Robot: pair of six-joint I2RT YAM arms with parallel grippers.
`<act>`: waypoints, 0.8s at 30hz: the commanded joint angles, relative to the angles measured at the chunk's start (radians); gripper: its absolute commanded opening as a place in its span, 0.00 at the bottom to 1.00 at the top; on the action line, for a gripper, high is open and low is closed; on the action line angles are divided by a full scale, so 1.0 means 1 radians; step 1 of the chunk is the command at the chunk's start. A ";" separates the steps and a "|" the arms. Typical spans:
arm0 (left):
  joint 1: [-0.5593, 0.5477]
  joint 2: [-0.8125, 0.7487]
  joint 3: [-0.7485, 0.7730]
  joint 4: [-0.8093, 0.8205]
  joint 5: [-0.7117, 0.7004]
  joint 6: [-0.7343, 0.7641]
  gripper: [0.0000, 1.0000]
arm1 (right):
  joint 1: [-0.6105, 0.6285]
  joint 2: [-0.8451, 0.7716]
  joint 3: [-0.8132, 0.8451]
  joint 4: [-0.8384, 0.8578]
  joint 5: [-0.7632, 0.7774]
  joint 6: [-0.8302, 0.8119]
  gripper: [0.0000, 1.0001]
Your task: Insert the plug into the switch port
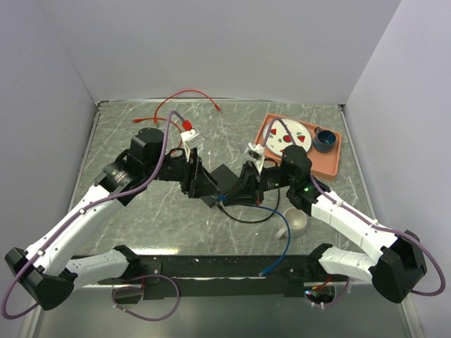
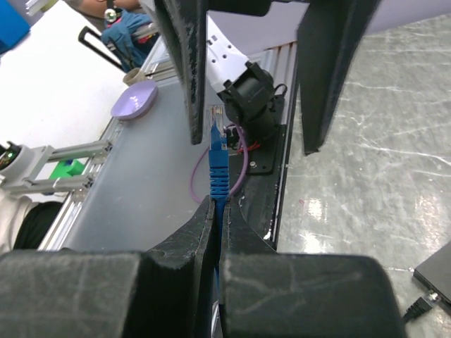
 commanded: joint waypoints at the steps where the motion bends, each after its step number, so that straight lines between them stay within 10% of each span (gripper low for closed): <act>1: -0.012 -0.012 0.033 -0.018 -0.019 0.032 0.56 | -0.014 -0.014 0.027 -0.015 0.039 -0.031 0.00; 9: -0.023 -0.012 0.012 -0.021 -0.020 0.033 0.52 | -0.025 -0.004 0.019 -0.010 0.053 -0.025 0.00; 18: -0.026 -0.004 -0.008 0.008 -0.041 0.010 0.01 | -0.028 0.009 0.019 -0.030 0.085 -0.025 0.00; 22: -0.026 0.004 0.007 -0.006 -0.086 -0.005 0.01 | -0.028 -0.023 0.039 -0.150 0.207 -0.086 0.00; 24: -0.026 0.017 0.012 -0.016 -0.100 -0.022 0.01 | -0.025 -0.060 0.057 -0.202 0.255 -0.118 0.17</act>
